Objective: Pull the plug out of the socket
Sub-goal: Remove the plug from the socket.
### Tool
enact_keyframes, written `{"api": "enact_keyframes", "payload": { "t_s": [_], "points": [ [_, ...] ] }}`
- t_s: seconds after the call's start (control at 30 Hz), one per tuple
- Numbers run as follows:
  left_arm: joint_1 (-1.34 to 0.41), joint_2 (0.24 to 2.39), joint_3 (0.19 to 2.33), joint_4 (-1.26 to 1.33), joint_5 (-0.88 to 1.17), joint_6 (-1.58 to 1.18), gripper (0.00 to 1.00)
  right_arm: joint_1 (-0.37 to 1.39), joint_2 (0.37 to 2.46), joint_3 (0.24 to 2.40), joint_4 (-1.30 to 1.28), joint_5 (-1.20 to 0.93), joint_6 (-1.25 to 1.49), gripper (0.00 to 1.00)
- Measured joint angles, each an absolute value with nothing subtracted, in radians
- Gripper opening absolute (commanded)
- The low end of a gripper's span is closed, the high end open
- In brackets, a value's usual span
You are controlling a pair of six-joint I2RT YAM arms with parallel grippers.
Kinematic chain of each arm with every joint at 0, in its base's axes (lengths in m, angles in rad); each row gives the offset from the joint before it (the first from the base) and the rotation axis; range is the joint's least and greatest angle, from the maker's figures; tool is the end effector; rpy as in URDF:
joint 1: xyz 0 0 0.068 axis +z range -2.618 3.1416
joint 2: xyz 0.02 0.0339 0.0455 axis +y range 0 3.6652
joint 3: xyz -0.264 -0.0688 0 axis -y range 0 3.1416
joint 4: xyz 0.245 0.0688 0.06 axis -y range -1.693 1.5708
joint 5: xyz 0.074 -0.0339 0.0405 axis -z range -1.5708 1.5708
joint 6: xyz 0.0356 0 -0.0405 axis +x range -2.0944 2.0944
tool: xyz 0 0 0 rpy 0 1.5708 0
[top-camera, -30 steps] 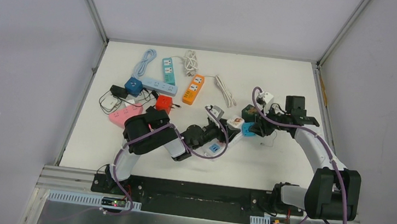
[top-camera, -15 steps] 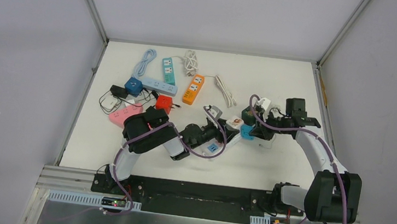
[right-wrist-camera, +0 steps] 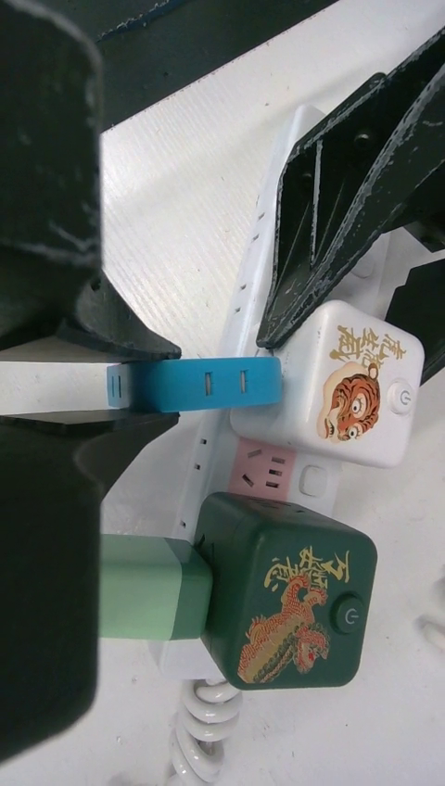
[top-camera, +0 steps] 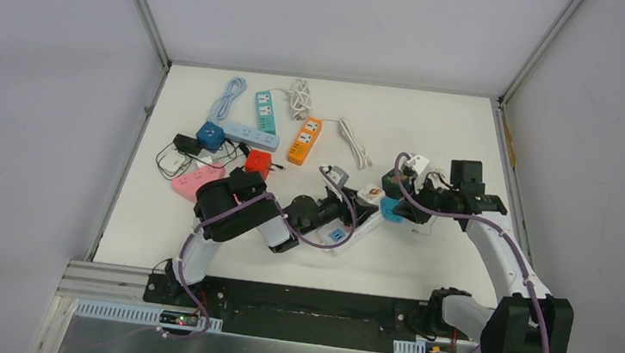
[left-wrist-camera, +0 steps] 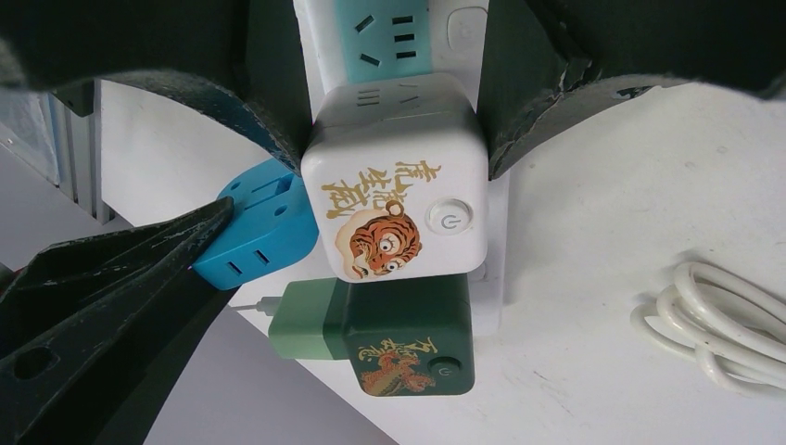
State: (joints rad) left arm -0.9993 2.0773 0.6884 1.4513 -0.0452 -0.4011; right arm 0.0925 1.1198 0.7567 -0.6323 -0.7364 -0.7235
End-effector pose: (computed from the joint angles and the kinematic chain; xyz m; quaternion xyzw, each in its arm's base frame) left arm 0.1965 -0.3026 0.1211 0.1860 0.6590 -0.4577 0.5672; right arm 0.2068 0.0432 0.2360 -0.4487 0.7807 0.2460 0.3588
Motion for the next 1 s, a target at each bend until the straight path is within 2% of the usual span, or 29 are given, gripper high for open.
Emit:
{"api": "enact_keyframes", "payload": {
  "t_s": [0.57, 1.0],
  "points": [
    [-0.995, 2.077, 0.680, 1.448, -0.016, -0.346, 0.00, 0.091, 1.195, 0.804, -0.807, -0.734, -1.021, 0.00],
    [-0.984, 2.077, 0.678, 1.450, -0.036, -0.335, 0.00, 0.087, 1.192, 0.936, -0.868, -0.738, -0.891, 0.00]
  ]
}}
